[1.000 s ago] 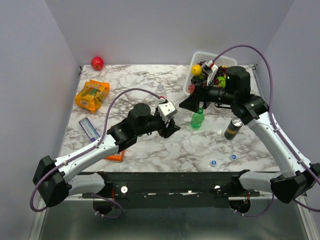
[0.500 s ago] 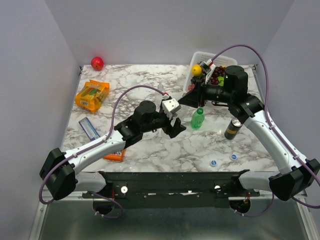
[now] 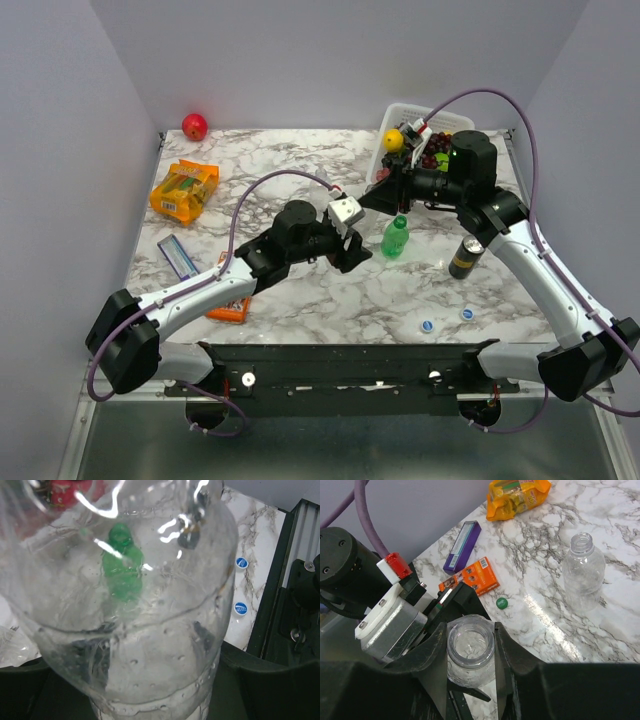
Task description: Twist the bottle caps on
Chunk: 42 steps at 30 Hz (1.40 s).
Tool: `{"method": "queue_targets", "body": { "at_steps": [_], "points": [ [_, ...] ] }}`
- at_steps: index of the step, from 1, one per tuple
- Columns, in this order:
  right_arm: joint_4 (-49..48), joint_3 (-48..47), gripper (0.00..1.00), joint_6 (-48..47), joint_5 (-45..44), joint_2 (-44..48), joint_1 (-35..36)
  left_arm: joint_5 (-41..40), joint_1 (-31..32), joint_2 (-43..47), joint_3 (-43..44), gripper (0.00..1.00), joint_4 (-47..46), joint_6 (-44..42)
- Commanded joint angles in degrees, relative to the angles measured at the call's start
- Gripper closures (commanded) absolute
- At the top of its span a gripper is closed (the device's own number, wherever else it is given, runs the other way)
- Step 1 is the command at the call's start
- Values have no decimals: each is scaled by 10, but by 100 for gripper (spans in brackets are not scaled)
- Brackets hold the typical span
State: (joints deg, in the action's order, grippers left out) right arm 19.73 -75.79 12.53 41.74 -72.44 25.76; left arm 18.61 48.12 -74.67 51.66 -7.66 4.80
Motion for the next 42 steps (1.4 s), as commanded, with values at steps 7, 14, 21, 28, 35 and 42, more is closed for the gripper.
{"method": "queue_targets", "body": {
  "at_steps": [7,14,21,28,35,42],
  "points": [
    [173,-88,36,-203,-97,41,-42,39,3,68,-140,56,-118,-13],
    [328,97,33,-490,-116,146,-74,15,4,123,-241,93,-215,-16],
    [370,287,32,-720,-151,201,-73,1,7,157,-321,100,-302,-117],
    [385,424,35,-932,-163,224,-73,8,7,132,-380,100,-387,-140],
    [355,470,35,-1009,-174,185,-73,-3,7,134,-394,100,-394,-122],
    [332,472,40,-1028,-161,148,-73,-8,8,135,-394,100,-385,-119]
  ]
}}
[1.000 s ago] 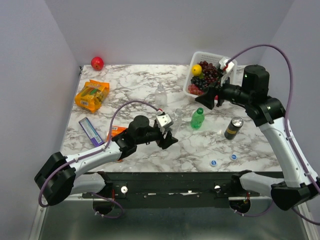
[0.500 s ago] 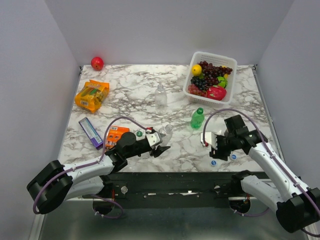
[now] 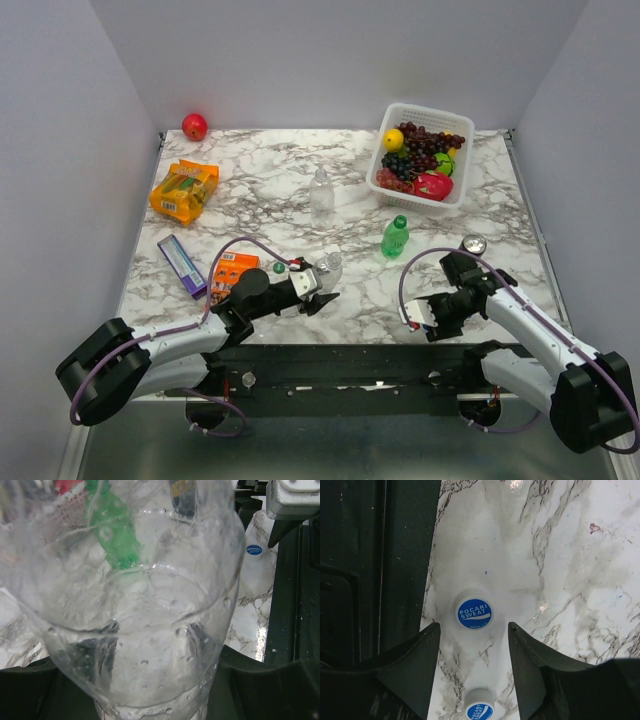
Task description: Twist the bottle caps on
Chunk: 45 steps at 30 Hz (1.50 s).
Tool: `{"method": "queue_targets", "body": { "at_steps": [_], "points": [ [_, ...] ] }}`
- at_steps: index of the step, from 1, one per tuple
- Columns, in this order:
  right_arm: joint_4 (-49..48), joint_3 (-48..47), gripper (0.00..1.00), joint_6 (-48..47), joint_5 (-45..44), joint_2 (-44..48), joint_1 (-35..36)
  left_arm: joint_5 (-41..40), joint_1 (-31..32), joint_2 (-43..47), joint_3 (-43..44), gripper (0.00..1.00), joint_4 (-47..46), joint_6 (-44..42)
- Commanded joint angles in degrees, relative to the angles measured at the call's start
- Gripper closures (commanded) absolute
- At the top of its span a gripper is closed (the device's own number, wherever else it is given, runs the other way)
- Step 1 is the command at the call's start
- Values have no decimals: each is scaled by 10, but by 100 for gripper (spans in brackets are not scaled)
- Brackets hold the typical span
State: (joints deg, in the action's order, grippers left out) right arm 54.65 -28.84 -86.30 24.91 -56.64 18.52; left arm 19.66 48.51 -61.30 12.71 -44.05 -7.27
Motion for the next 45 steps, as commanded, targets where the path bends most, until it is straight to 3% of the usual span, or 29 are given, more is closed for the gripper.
{"method": "queue_targets", "body": {
  "at_steps": [1,13,19,45],
  "points": [
    [-13,0,41,-47,12,-11,-1,-19,4,0,-4,100,-18,0],
    [22,5,44,-120,61,7,0,-16,4,-11,1,100,-5,-3],
    [27,-5,51,-126,71,-24,4,-12,4,-10,1,100,5,-5],
    [5,-9,55,-69,42,-50,13,12,3,-41,12,100,-1,-28]
  ]
}}
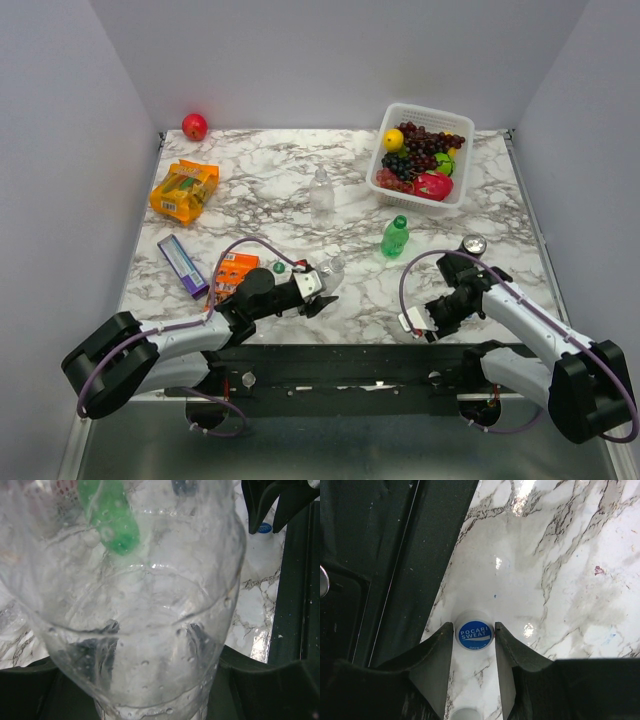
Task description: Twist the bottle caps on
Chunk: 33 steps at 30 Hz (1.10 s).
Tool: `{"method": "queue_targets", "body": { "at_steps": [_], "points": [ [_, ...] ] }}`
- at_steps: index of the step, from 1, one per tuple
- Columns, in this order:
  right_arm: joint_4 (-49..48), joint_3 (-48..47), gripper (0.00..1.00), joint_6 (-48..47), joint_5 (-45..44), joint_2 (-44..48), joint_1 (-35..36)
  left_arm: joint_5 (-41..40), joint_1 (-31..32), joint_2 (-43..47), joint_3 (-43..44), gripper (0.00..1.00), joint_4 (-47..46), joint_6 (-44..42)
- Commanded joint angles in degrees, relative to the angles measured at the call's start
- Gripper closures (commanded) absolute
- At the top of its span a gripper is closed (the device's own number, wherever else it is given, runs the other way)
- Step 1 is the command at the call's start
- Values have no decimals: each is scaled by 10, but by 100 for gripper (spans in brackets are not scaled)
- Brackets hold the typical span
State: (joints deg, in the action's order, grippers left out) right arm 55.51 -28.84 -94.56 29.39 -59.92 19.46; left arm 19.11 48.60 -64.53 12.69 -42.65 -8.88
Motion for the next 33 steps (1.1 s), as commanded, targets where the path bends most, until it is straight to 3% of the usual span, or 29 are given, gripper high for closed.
{"method": "queue_targets", "body": {
  "at_steps": [1,3,7,9,12,18,20,24,28,33],
  "points": [
    [-4,-11,55,18,-2,-23,4,20,3,-14,13,100,-17,-12],
    [-7,-17,58,24,-2,-34,4,23,2,-19,15,100,-23,-17],
    [-22,-34,75,60,-3,-32,4,29,3,-40,18,100,-56,-18],
    [-18,-59,76,77,0,-20,4,36,2,-51,15,100,-86,-17],
    [22,-143,77,121,8,-12,7,62,4,-100,1,100,-200,-3],
    [131,-446,78,263,35,-76,41,123,11,-350,22,100,-540,-19],
    [176,-546,78,306,60,-94,56,132,12,-419,75,100,-545,-25],
    [236,-629,77,307,77,-122,108,125,13,-481,138,100,-543,-32],
    [259,-633,77,255,65,-136,161,102,26,-494,155,100,-543,-34],
    [260,-640,77,232,53,-160,192,93,47,-453,112,100,-543,-9]
  ]
}}
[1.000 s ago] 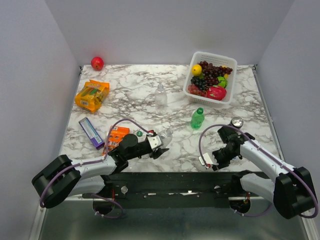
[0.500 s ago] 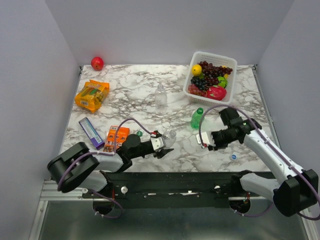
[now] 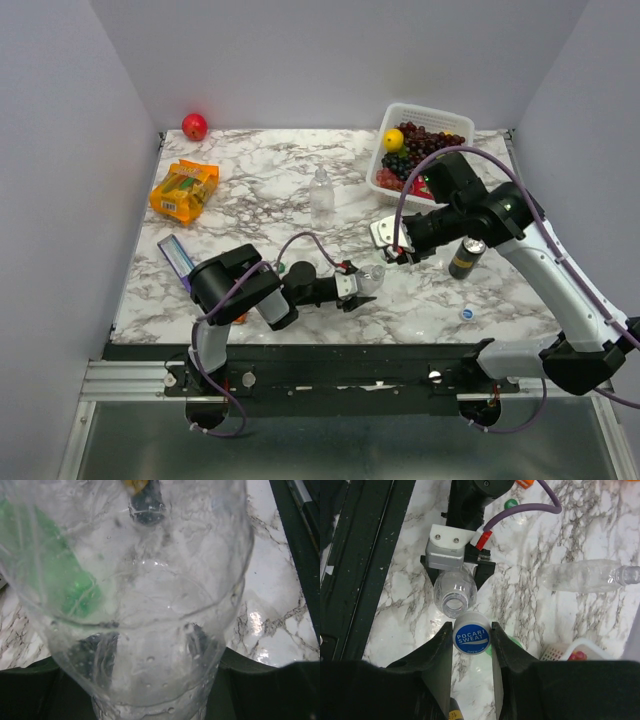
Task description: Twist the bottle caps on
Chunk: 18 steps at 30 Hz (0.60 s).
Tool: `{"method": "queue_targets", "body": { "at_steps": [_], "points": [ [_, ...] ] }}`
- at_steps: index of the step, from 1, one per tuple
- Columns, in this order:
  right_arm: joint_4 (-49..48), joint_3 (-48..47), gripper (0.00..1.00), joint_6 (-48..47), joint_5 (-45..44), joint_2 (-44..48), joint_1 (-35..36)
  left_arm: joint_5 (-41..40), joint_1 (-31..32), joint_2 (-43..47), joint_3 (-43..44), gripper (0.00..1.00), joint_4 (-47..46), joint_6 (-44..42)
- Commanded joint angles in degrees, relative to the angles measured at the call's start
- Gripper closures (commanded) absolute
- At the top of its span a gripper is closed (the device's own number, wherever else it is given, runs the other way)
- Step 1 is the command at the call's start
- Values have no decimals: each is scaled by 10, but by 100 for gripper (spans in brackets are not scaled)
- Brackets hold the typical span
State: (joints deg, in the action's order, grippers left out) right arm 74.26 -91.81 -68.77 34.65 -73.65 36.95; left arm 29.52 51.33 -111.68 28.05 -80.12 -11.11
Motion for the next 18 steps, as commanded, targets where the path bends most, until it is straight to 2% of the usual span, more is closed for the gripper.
{"method": "queue_targets", "body": {
  "at_steps": [1,6,11,18],
  "points": [
    [83,-15,77,-42,-5,-31,22,-13,20,33,-49,100,-168,23],
    [114,-32,77,-48,-13,-49,51,-19,32,62,-92,100,-162,86],
    [117,-14,77,-53,-27,-51,97,-21,32,59,-107,100,-168,103],
    [120,3,76,-60,-30,-66,119,-22,32,62,-107,100,-169,103]
  ]
}}
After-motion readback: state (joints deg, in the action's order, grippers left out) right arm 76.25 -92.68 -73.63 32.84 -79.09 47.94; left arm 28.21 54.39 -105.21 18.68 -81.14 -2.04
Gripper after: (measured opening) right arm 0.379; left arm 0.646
